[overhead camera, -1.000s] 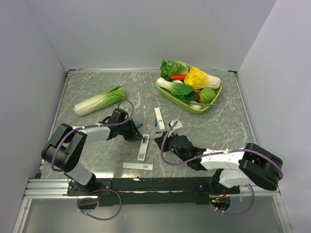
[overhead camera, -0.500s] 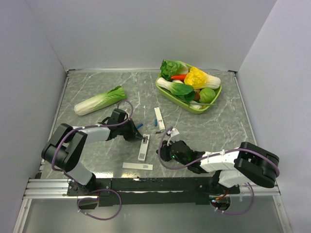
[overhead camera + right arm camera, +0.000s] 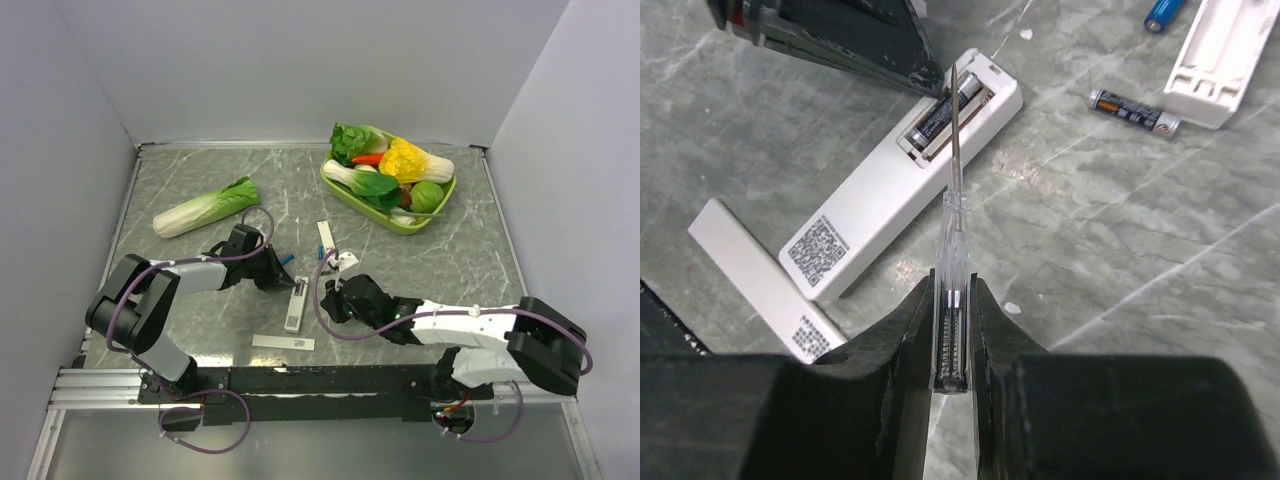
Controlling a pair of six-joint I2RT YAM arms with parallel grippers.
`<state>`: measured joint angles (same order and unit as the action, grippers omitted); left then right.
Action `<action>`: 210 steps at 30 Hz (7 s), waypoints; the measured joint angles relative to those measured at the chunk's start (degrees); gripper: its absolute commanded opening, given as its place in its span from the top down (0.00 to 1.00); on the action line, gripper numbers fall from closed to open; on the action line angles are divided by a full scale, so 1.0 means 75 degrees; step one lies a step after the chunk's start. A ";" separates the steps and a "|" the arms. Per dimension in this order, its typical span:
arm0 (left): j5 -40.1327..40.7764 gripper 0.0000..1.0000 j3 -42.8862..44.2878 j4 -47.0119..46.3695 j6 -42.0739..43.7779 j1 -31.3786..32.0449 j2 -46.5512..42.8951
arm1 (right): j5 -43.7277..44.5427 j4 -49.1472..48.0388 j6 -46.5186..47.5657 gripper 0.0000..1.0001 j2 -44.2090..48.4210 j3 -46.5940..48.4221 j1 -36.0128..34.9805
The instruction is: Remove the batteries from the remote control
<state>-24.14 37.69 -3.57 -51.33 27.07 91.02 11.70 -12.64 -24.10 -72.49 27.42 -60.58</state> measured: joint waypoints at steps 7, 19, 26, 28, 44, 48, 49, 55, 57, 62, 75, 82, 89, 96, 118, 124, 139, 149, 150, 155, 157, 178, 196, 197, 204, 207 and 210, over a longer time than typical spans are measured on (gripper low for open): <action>0.0000 0.96 0.0000 -0.0003 0.0003 0.0000 0.0000 | -0.0402 0.1530 0.0609 1.00 0.0455 0.0979 0.0318; 0.0000 0.97 0.0000 -0.0006 0.0020 0.0003 0.0000 | -0.1906 0.3751 0.1483 1.00 -0.0481 0.2363 0.0801; 0.0000 0.97 0.0009 0.0009 0.0032 0.0003 0.0000 | -0.2326 0.4199 0.1536 1.00 -0.0568 0.2643 0.0959; 0.0000 0.97 0.0026 0.0038 0.0035 0.0003 0.0000 | -0.2384 0.4348 0.1530 1.00 -0.0612 0.2702 0.1032; 0.0000 0.97 0.0035 0.0052 0.0085 0.0017 -0.0003 | -0.2771 0.4768 0.1338 1.00 -0.1376 0.3311 0.1428; 0.0003 0.97 0.0035 0.0055 0.0085 0.0017 -0.0009 | -0.2783 0.4980 0.1338 1.00 -0.1512 0.3526 0.1434; 0.0003 0.97 0.0035 0.0052 0.0085 0.0017 -0.0009 | -0.2783 0.5021 0.1338 1.00 -0.1536 0.3564 0.1434; 0.0003 0.97 0.0035 0.0052 0.0085 0.0017 -0.0009 | -0.2812 0.5208 0.1338 1.00 -0.1658 0.3736 0.1434; 0.0003 0.98 0.0035 0.0052 0.0085 0.0017 -0.0009 | -0.2838 0.5310 0.1338 1.00 -0.1754 0.3847 0.1434; -0.0003 0.98 0.0035 0.0047 0.0082 0.0015 -0.0009 | -0.3002 0.5590 0.1320 1.00 -0.2034 0.3990 0.1434; -0.0032 0.98 0.0026 -0.0035 0.0058 0.0015 -0.0006 | -0.3209 0.5400 0.1070 1.00 -0.2194 0.3657 0.1422; -0.0020 0.99 0.0020 -0.0099 0.0026 0.0006 0.0044 | -0.3244 0.4205 0.0950 1.00 -0.2218 0.2792 0.1396; -0.0020 0.99 0.0003 -0.0306 -0.0064 -0.0009 0.0105 | -0.3051 0.3051 0.0909 1.00 -0.2247 0.2734 0.1448; -0.0006 0.98 0.0003 -0.0323 -0.0076 -0.0006 0.0105 | -0.2946 0.3095 0.0944 1.00 -0.2229 0.2798 0.1451; 0.0449 0.57 0.0417 0.1661 -0.0052 -0.0367 -0.1716 | -0.2964 0.5292 0.1515 1.00 -0.0647 0.3544 0.1853; -0.0332 0.55 -0.0073 0.0510 -0.0262 -0.0341 -0.3267 | -0.3893 0.5062 0.1355 1.00 -0.0548 0.3515 0.2078; -0.1008 0.73 -0.0752 -0.0714 -0.0560 -0.0195 -0.3771 | -0.5549 0.3159 0.0274 1.00 -0.0192 0.2847 0.2133; -0.1064 0.99 -0.1026 -0.1440 -0.1722 -0.0184 -0.3736 | -0.5636 0.2396 0.0082 0.57 -0.0160 0.2369 0.2119; -0.1058 0.99 -0.1043 -0.1440 -0.1795 -0.0184 -0.3695 | -0.5485 0.2393 0.0114 0.53 -0.0102 0.2334 0.2116; -0.1061 0.99 -0.1046 -0.1029 -0.2264 -0.0184 -0.3232 | -0.4555 0.2396 0.0702 0.36 0.0498 0.2259 0.1944; -0.1078 0.99 -0.1087 -0.1032 -0.2527 -0.0184 -0.3069 | -0.4214 0.2311 0.1081 0.33 0.0758 0.2209 0.1728; -0.1105 0.99 -0.1358 -0.1198 -0.4176 -0.0195 -0.3978 | -0.0294 0.0740 0.3640 0.78 0.1533 0.0746 -0.0472; -0.1198 0.75 -0.1480 -0.1198 -0.4470 -0.0248 -0.4092 | -0.0079 -0.0029 0.4112 1.00 0.1935 0.0527 -0.0691; -0.1201 0.68 -0.1472 -0.1148 -0.4392 -0.0248 -0.4103 | -0.0079 -0.0009 0.4112 1.00 0.1947 0.0530 -0.0691; -0.0737 0.52 -0.0697 0.0507 -0.3104 -0.0280 -0.3975 | 0.0093 0.1696 0.4057 1.00 0.2022 0.1241 -0.0571; -0.0373 0.53 -0.0388 0.1087 -0.2509 -0.0358 -0.3920 | 0.0143 0.2859 0.3990 1.00 0.1944 0.2034 -0.0411; -0.0052 0.55 -0.0254 0.1501 -0.1976 -0.0446 -0.3759 | 0.0076 0.4127 0.3888 1.00 0.1690 0.3002 -0.0192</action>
<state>-24.53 35.79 7.68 -66.15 23.73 62.83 12.27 18.31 5.06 -59.81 49.93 -62.02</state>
